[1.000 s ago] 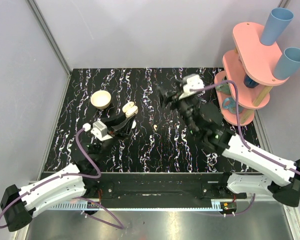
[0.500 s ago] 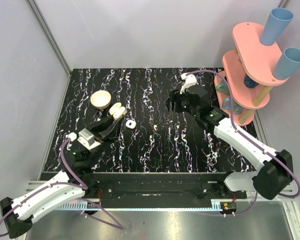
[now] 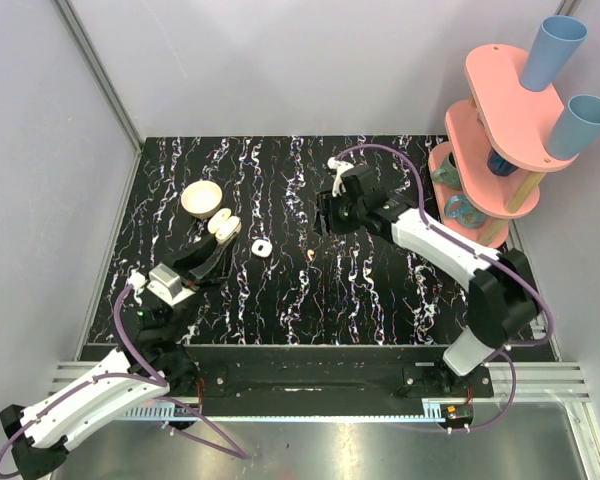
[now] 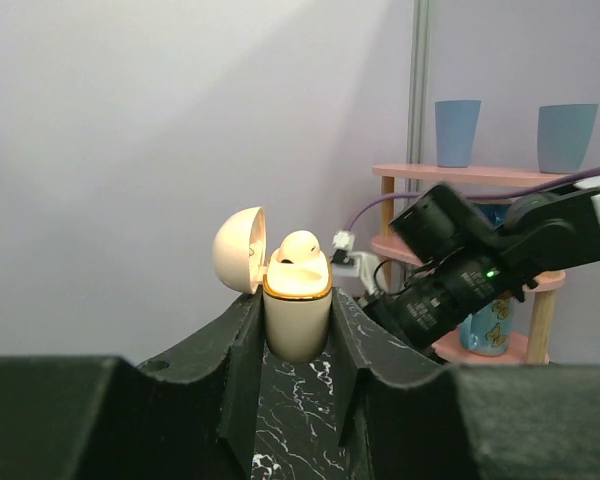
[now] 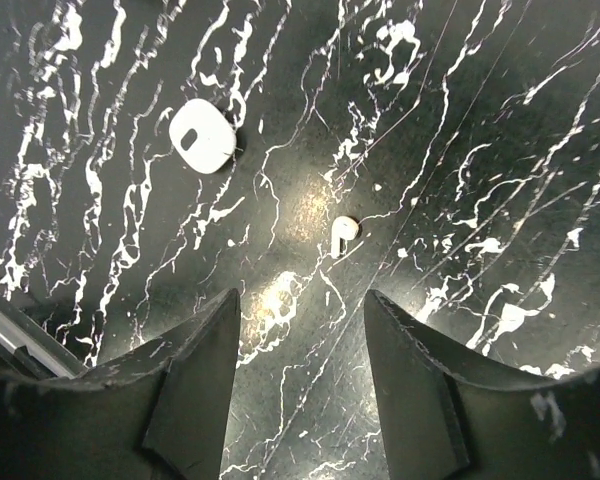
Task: Insert the wireless bluetooth earbuds into the charging case
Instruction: Pick up the left earbud from the center of the board.
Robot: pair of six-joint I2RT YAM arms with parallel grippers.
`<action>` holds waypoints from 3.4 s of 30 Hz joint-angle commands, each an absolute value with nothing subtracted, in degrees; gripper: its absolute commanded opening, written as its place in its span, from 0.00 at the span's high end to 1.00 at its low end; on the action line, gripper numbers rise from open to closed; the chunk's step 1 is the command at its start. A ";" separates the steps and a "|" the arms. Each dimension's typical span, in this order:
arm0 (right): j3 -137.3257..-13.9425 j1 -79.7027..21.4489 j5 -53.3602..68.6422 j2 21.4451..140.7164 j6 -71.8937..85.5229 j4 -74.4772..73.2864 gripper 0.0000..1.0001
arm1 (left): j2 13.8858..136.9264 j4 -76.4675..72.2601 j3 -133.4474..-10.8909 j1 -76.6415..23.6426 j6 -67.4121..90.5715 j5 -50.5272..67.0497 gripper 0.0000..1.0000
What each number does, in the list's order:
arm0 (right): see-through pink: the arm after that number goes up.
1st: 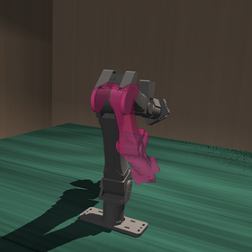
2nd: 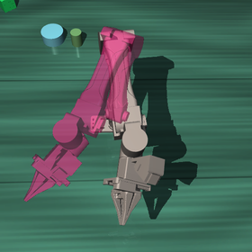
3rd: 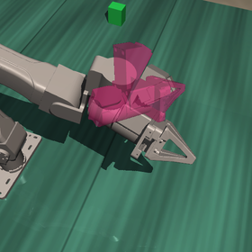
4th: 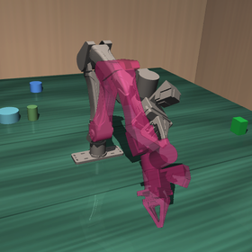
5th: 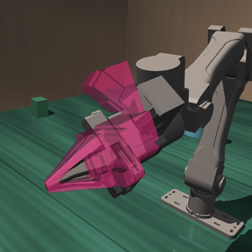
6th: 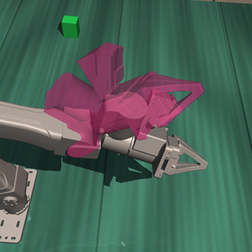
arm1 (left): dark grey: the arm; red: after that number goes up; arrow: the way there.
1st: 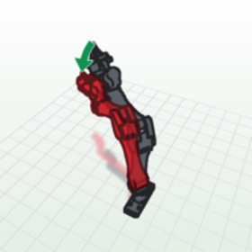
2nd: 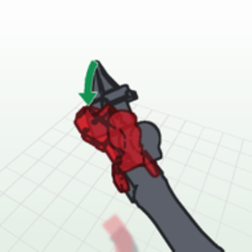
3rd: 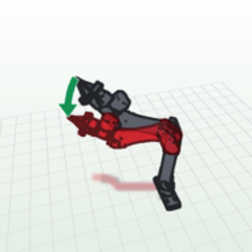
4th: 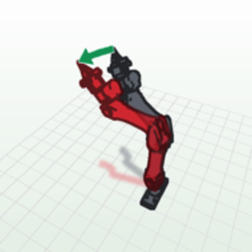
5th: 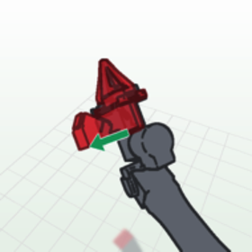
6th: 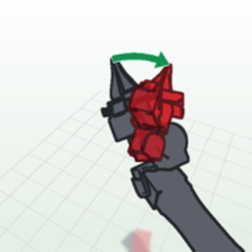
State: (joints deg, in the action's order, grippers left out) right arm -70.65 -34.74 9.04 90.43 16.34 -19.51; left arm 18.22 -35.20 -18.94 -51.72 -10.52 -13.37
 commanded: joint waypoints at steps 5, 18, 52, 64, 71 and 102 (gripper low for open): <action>-77.26 -36.12 2.76 102.83 29.52 -23.64 0.44 | 18.72 -36.83 -18.28 -51.68 -11.07 -14.50 1.00; -81.12 -42.63 -16.52 107.05 39.28 -25.31 0.36 | 17.32 -36.04 -18.37 -51.68 -11.08 -16.00 1.00; -98.87 -44.38 -21.97 113.72 48.25 -40.42 0.02 | 14.59 -37.35 -16.61 -51.68 -10.46 -18.19 1.00; -97.30 -44.82 -23.55 116.72 53.52 -43.15 0.26 | 14.68 -37.62 -16.70 -51.68 -9.84 -18.46 1.00; -93.61 -45.00 -20.57 116.81 55.28 -39.90 0.34 | 14.50 -37.00 -16.96 -51.68 -9.41 -18.37 1.00; -93.60 -45.53 -19.25 122.43 54.49 -38.32 0.52 | 14.41 -37.62 -16.35 -51.68 -9.49 -19.16 1.00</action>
